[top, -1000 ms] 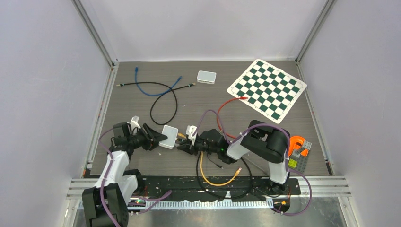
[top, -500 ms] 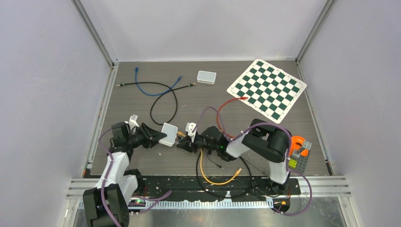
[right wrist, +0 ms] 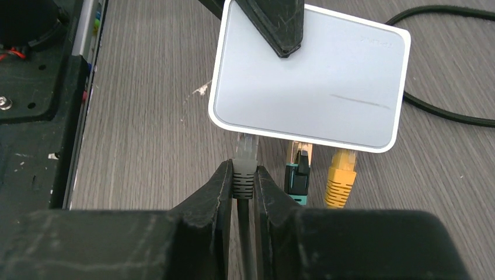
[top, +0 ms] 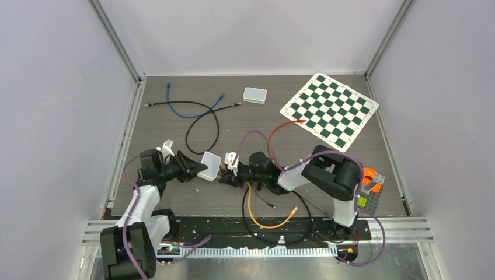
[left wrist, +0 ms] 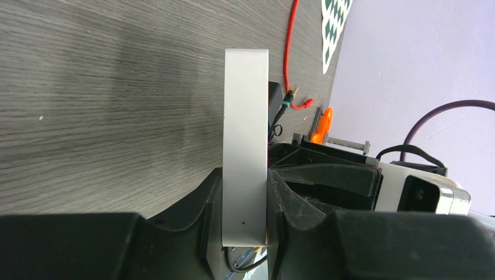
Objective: Insert the plug into the switch port
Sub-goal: Insert the connector into the switch port.
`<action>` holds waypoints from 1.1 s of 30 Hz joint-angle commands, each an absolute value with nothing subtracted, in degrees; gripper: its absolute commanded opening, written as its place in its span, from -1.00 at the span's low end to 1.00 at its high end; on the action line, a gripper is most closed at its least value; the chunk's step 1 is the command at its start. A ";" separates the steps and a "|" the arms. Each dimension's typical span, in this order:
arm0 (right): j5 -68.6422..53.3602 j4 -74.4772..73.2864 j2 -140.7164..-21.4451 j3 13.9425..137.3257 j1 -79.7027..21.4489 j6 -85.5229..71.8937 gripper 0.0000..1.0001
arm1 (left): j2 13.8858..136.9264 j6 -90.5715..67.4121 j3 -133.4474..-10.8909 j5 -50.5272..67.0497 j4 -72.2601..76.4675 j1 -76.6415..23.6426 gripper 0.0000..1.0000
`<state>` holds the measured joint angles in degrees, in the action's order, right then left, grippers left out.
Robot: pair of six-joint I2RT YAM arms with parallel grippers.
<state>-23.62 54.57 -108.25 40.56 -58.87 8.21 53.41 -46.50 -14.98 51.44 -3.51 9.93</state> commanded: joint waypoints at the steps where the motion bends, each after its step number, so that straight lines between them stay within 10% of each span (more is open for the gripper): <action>1: -25.69 65.56 -103.63 48.95 -60.55 11.34 -0.90 | 55.07 -49.32 -15.78 62.08 -6.05 4.61 -1.00; 26: -29.02 59.86 -102.84 57.91 -55.77 10.31 -0.89 | 54.69 -56.83 -19.52 56.58 -0.66 2.27 -1.00; 33: -25.86 50.37 -95.95 50.16 -55.72 12.58 -0.05 | 52.98 -54.47 -31.92 50.34 -6.43 8.95 -1.00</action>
<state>-26.20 42.87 -104.01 50.17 -54.33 10.63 54.76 -52.77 -25.58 45.15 -3.01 7.62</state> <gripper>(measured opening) 0.349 0.279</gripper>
